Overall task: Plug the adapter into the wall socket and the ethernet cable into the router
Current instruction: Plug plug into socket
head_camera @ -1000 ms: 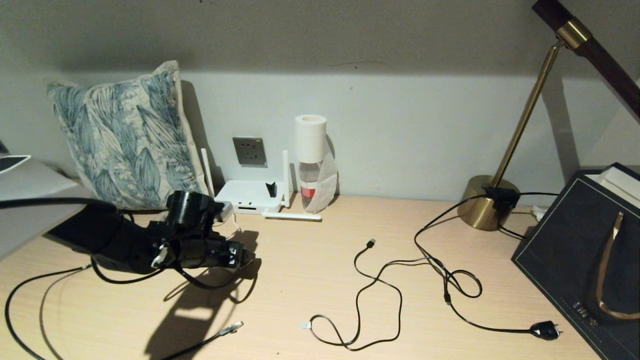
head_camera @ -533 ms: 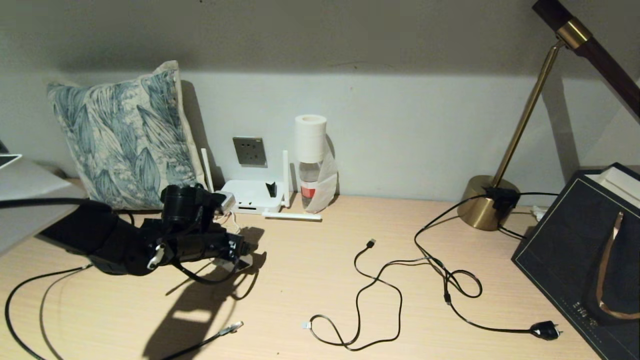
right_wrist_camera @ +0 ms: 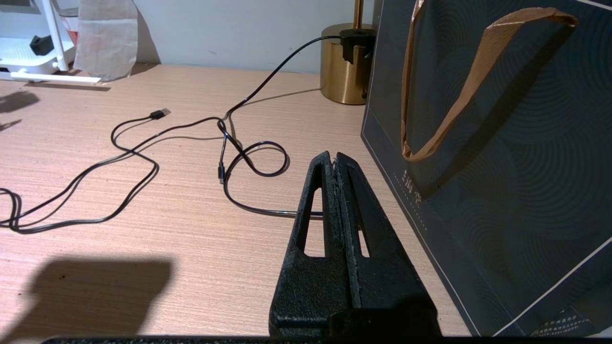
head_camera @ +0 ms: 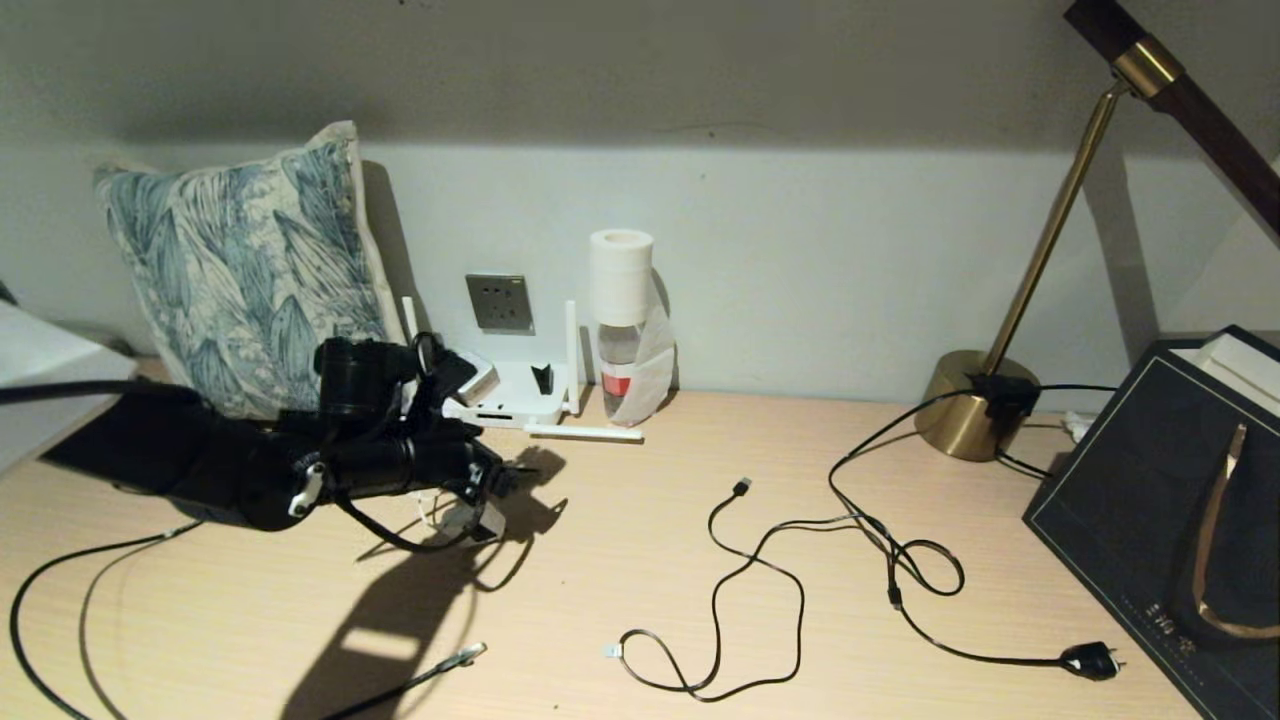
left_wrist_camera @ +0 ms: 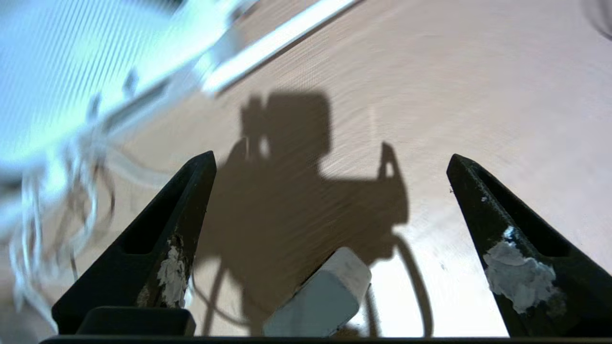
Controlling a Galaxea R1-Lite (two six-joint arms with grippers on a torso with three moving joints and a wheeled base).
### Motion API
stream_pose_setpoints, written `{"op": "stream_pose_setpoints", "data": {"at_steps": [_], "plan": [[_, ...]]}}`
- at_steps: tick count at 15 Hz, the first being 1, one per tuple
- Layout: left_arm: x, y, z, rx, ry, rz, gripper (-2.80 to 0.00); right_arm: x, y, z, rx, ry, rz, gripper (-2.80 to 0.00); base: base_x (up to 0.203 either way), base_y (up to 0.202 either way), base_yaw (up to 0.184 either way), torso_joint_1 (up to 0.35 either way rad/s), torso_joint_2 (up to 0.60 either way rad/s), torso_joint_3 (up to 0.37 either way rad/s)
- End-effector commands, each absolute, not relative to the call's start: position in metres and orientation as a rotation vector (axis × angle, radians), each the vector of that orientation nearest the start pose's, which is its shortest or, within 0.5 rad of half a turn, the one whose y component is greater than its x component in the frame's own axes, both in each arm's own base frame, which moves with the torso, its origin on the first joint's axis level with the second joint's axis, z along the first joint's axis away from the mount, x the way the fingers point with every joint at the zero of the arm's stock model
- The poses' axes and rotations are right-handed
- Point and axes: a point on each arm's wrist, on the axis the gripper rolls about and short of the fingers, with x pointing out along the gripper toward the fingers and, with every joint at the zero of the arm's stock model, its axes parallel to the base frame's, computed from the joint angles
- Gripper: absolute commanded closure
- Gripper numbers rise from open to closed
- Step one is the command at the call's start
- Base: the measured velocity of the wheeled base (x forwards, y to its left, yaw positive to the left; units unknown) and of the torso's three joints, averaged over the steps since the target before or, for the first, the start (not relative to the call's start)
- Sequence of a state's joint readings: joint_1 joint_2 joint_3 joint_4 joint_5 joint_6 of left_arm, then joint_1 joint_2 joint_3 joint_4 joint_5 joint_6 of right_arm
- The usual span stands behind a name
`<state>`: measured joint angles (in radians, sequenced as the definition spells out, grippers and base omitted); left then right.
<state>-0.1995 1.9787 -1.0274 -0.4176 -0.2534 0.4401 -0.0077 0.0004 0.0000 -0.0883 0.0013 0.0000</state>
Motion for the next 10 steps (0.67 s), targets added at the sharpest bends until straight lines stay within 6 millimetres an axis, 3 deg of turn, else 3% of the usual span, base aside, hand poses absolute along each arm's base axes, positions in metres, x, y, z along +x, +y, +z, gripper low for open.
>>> {"op": "stream_pose_setpoints", "data": {"at_steps": [1,3,10], "plan": [[0.356,-0.066,0.133,0.537,0.309,-0.789,-2.80,-0.020,0.000,0.075,0.000,-0.052,-0.006,0.00,0.000,0.000,0.000,0.000,0.00,0.000],[0.348,-0.053,0.128,0.623,0.327,-0.953,-2.80,-0.020,0.000,0.075,0.000,-0.052,-0.006,0.00,0.000,0.000,0.000,0.000,0.00,0.000],[0.352,-0.014,0.148,0.953,0.506,-1.135,-2.80,-0.020,0.000,0.075,0.000,-0.052,-0.006,0.00,0.000,0.000,0.000,0.000,0.00,0.000]]}}
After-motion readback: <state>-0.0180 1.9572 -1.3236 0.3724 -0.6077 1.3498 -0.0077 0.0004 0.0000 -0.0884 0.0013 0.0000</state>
